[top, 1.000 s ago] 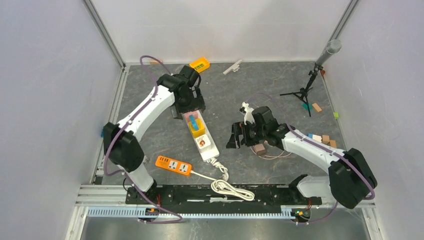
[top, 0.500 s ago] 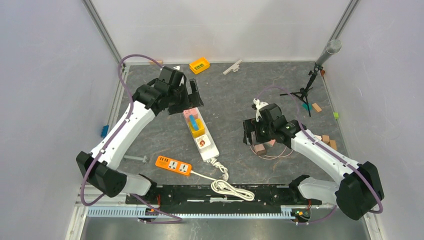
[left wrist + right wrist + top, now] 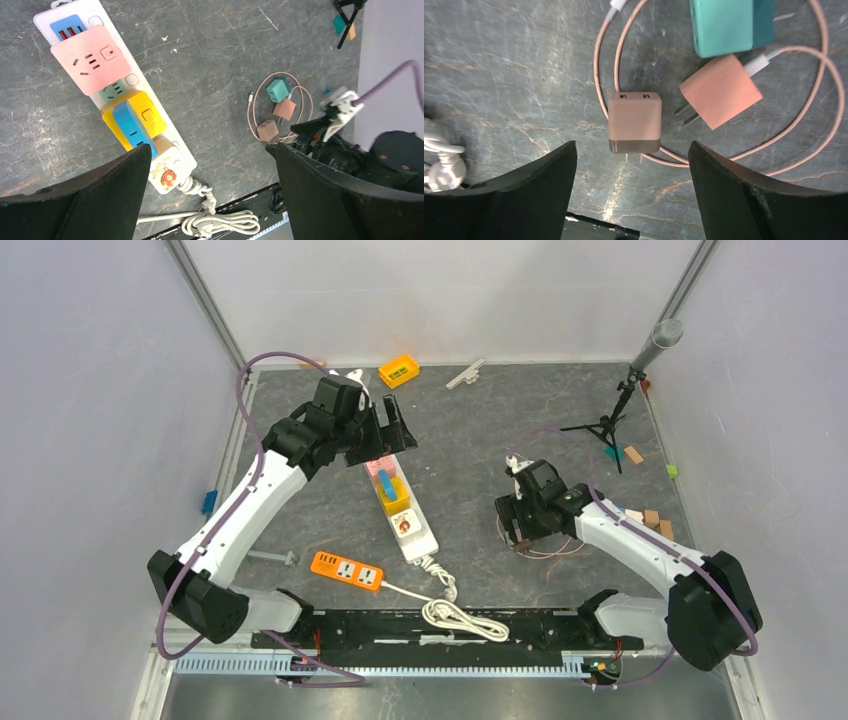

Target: Insert the plug

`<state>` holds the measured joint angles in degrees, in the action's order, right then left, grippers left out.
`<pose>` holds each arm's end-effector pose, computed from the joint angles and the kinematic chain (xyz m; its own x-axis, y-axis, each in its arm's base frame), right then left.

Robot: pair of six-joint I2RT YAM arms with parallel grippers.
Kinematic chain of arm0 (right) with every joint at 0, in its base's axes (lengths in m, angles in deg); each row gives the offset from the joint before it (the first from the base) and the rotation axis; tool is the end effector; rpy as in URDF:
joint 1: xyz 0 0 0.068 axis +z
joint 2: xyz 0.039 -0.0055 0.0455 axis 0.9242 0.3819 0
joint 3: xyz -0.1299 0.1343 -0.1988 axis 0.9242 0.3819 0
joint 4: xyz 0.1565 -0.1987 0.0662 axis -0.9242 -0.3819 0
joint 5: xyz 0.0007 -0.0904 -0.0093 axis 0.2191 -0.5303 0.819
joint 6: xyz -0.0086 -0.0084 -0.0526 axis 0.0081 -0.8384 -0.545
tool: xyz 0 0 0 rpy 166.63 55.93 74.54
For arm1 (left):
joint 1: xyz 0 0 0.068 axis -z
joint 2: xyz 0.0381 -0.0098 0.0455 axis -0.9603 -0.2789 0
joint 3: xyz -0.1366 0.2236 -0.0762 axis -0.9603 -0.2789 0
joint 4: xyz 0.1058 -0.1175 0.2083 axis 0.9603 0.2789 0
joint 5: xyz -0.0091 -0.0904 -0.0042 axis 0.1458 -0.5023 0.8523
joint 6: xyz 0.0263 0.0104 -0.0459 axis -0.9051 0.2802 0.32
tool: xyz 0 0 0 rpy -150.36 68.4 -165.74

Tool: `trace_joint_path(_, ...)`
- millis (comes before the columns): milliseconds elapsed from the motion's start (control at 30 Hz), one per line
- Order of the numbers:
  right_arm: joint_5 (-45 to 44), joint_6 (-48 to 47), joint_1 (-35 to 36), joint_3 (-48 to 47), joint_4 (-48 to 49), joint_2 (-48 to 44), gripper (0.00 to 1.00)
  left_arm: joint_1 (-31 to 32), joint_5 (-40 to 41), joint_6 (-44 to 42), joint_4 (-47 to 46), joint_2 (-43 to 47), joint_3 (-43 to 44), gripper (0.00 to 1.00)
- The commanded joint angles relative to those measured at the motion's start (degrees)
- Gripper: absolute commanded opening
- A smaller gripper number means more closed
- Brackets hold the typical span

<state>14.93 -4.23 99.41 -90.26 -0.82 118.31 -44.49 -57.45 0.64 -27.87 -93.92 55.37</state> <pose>0.1892 0.1152 0.2063 -0.8772 -0.2012 -0.4360 -0.2602 0.9623 0.0795 0.2456 -0.1416 0.3716 -0.7972 -0.2494 -0.5497 0.0749 0.8628 -0.5000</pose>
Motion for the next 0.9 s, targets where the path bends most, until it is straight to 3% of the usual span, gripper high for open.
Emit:
trace_joint_path(0,1.0,-0.6,0.0,2.3,1.3,1.1,0.84,-0.4,-1.9,-1.5,-3.9,3.4,0.3,1.0)
trace_joint_path(267,2.7,-1.6,0.0,4.3,5.6,3.6,0.72,-0.6,-4.5,-4.1,-9.7,7.4,-1.4,1.0)
trace_joint_path(600,2.4,-3.5,0.0,3.5,8.3,7.5,0.66,-0.6,-5.7,-10.2,-22.3,17.5,-11.6,1.0)
trace_joint_path(867,5.4,-5.5,0.0,2.7,7.7,5.6,0.41,-0.5,-9.2,-17.5,-27.8,23.1,-17.7,1.0)
